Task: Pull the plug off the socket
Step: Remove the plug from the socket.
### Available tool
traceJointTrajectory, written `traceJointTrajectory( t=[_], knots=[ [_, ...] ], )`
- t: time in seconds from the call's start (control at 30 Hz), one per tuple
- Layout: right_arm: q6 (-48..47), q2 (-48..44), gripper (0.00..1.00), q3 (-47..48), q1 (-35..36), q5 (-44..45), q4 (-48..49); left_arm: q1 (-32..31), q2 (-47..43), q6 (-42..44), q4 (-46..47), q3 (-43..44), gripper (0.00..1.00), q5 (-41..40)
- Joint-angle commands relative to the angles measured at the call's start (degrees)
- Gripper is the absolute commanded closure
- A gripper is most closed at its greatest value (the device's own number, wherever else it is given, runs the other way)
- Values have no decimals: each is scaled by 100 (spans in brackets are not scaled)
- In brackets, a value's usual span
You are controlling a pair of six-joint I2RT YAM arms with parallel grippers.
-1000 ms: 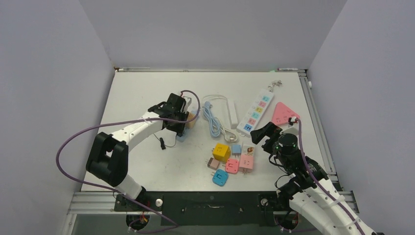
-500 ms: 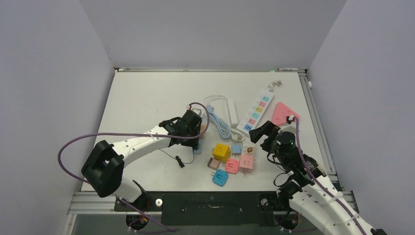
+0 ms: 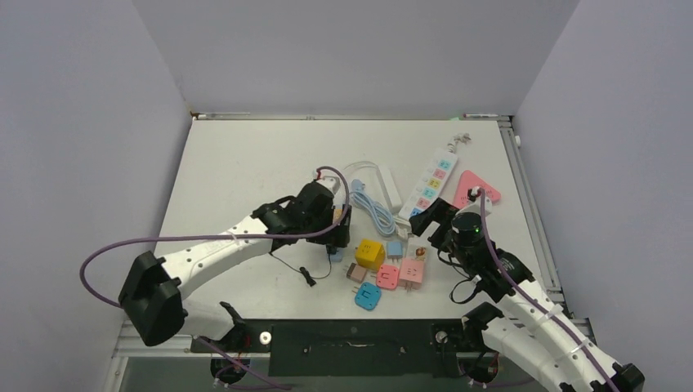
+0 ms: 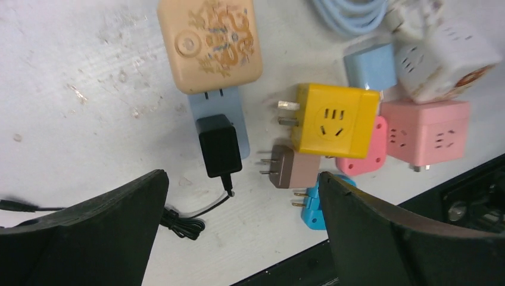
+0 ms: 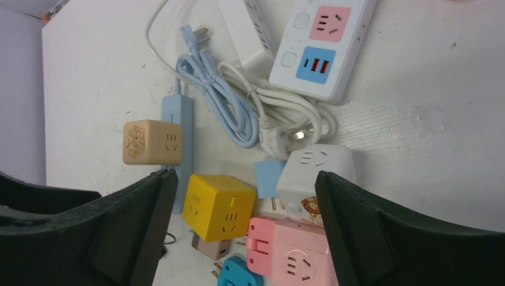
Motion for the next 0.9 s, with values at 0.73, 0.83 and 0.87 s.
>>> traceJointTrajectory(
  t=[0.73, 0.83, 0.87],
  knots=[
    [442, 5502, 10, 3786, 3100, 2296, -42, 4052, -1134, 1517, 682, 299, 3, 1339],
    [345, 6234, 10, 4361, 3110, 2282, -273, 4056, -1248, 1572, 704, 229, 3, 1263],
    [333, 6436, 10, 4542, 3111, 2327, -396, 4059, -1268, 1582, 686, 223, 3, 1261]
  ],
)
